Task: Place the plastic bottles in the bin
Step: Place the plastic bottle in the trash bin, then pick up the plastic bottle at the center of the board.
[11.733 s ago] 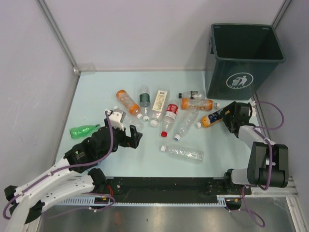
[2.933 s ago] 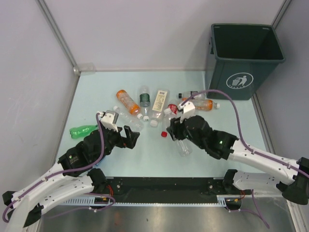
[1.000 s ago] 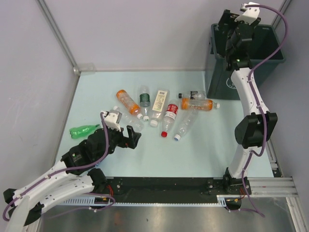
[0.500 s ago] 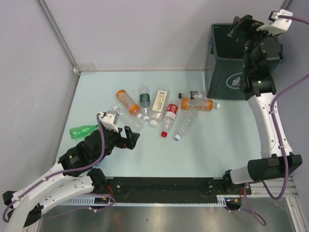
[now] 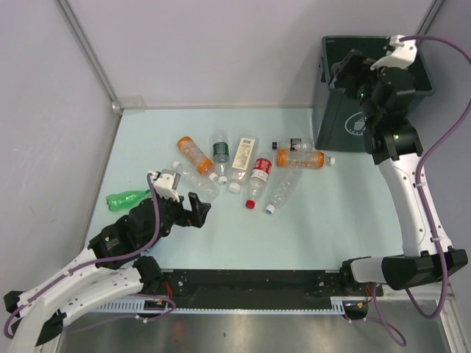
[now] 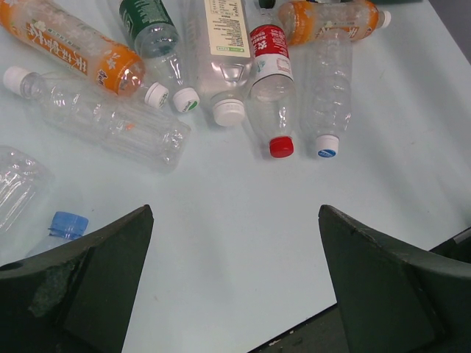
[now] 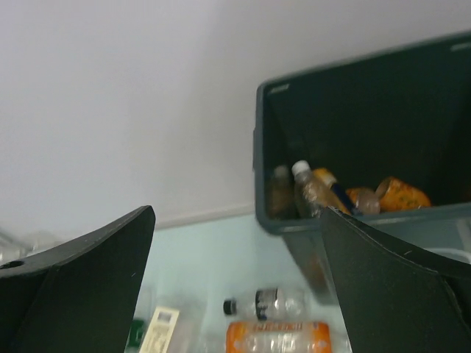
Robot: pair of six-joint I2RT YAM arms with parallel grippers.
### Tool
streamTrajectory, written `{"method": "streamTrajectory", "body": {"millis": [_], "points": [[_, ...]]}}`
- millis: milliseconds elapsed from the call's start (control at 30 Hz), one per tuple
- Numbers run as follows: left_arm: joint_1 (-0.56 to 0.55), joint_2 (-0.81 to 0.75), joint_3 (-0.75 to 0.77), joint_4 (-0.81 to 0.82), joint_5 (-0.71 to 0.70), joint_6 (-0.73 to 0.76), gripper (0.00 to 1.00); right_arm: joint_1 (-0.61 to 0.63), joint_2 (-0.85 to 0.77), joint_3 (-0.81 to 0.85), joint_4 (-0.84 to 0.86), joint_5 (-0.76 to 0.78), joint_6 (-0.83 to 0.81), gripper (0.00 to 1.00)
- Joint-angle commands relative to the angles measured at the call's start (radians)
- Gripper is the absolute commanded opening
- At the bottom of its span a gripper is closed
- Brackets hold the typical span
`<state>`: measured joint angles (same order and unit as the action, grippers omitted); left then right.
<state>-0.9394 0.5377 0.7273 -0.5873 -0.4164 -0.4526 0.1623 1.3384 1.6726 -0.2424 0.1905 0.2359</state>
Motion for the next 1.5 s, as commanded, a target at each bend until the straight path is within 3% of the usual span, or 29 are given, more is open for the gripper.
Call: {"method": "streamTrajectory", "body": {"millis": [0,267,567,1067,1467], "points": [[0.004,-0.005,0.009,0.015,-0.016,-0.015,1.0,0.109,-0.096,-0.051,-0.118,0.012,0.008,0.99],[0.004,0.002,0.007,0.018,-0.01,-0.012,1.0,0.304,-0.182,-0.217,-0.162,0.134,0.045,1.0],[0.004,0.001,0.006,0.021,-0.002,-0.014,1.0,0.471,-0.162,-0.344,-0.242,0.294,0.14,1.0],[0.004,-0.001,0.0,0.03,0.004,-0.014,1.0,0.505,-0.093,-0.675,-0.195,0.368,0.37,1.0],[0.004,0.019,0.0,0.037,0.014,-0.015,1.0,0.505,-0.01,-0.907,0.04,0.325,0.49,1.0]]}}
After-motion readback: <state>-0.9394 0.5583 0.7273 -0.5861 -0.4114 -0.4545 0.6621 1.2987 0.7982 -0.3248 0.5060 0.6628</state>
